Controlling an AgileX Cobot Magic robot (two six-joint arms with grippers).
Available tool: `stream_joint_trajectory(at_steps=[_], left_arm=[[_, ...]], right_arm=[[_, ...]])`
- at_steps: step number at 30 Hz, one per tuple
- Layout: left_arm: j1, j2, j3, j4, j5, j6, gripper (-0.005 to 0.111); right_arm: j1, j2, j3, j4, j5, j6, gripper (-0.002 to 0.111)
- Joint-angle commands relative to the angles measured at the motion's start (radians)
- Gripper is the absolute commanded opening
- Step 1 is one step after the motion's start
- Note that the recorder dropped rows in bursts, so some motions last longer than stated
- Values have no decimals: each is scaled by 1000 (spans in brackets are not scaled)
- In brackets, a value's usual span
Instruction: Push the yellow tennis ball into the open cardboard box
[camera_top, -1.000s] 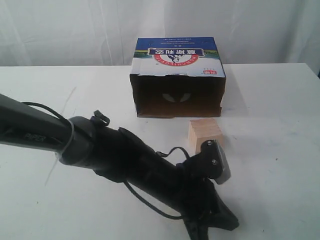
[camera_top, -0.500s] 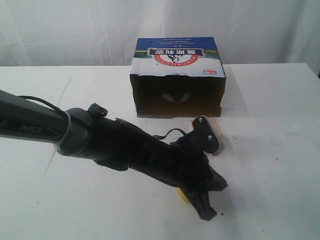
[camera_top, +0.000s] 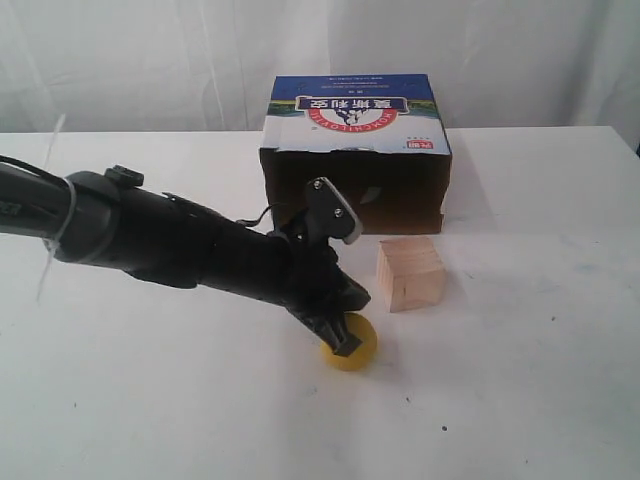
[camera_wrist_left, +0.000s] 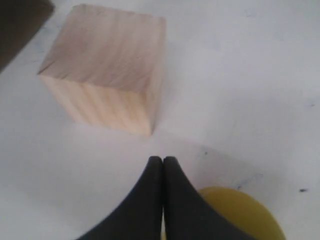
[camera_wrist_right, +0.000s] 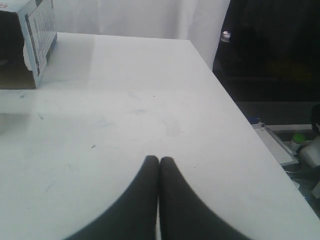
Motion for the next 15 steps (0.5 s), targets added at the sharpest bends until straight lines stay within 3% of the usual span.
stream_joint_trajectory(at_steps=[1, 12, 15], left_arm=[[33, -50, 10, 8, 10, -4, 0], [60, -106, 10, 8, 24, -1, 0], [60, -74, 10, 8, -30, 34, 0]], right_arm=[[-3, -6, 1, 0, -2, -18, 0], [-3, -6, 1, 0, -2, -18, 0], [-3, -6, 1, 0, -2, -18, 0]])
